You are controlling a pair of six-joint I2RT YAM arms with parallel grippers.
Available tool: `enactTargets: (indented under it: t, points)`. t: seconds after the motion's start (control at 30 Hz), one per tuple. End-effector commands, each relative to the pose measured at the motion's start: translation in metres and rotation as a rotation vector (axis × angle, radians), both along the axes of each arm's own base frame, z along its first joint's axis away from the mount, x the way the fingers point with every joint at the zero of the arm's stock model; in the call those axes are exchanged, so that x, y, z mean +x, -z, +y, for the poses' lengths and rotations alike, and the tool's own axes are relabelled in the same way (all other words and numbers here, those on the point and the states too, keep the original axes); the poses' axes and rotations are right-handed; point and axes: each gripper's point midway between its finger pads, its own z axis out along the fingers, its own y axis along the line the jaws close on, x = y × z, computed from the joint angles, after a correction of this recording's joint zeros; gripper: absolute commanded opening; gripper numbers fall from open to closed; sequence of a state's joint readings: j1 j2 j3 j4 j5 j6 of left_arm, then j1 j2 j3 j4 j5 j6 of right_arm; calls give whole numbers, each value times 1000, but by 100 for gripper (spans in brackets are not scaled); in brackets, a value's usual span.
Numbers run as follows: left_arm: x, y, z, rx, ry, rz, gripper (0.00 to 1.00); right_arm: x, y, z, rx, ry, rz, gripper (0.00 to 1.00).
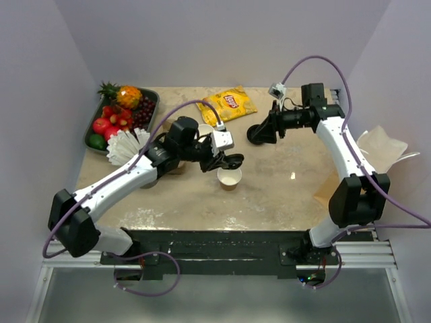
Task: Pack the takeout coffee
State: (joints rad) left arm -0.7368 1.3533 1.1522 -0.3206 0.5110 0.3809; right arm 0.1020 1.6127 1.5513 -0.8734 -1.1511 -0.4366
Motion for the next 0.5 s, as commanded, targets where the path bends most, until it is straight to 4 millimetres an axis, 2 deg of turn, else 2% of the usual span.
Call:
enactTargets:
  t: [0.0, 0.03, 0.1, 0.13, 0.3, 0.47]
  points:
    - [-11, -1, -17, -152, -23, 339, 8, 29, -27, -1, 30, 147, -230, 66]
    - [-14, 2, -19, -165, -40, 404, 8, 26, -11, -2, 30, 177, -181, 67]
    - [-12, 12, -19, -187, -66, 496, 8, 29, -16, -4, 49, 222, -224, 69]
    - [-6, 14, -16, -202, -89, 524, 8, 25, -6, -3, 52, 232, -183, 69]
    - [3, 28, -14, -248, -123, 691, 8, 11, 16, -2, 50, 219, -100, 68]
    - [15, 38, -9, -282, -163, 760, 9, 5, 38, -6, 26, 263, -58, 68]
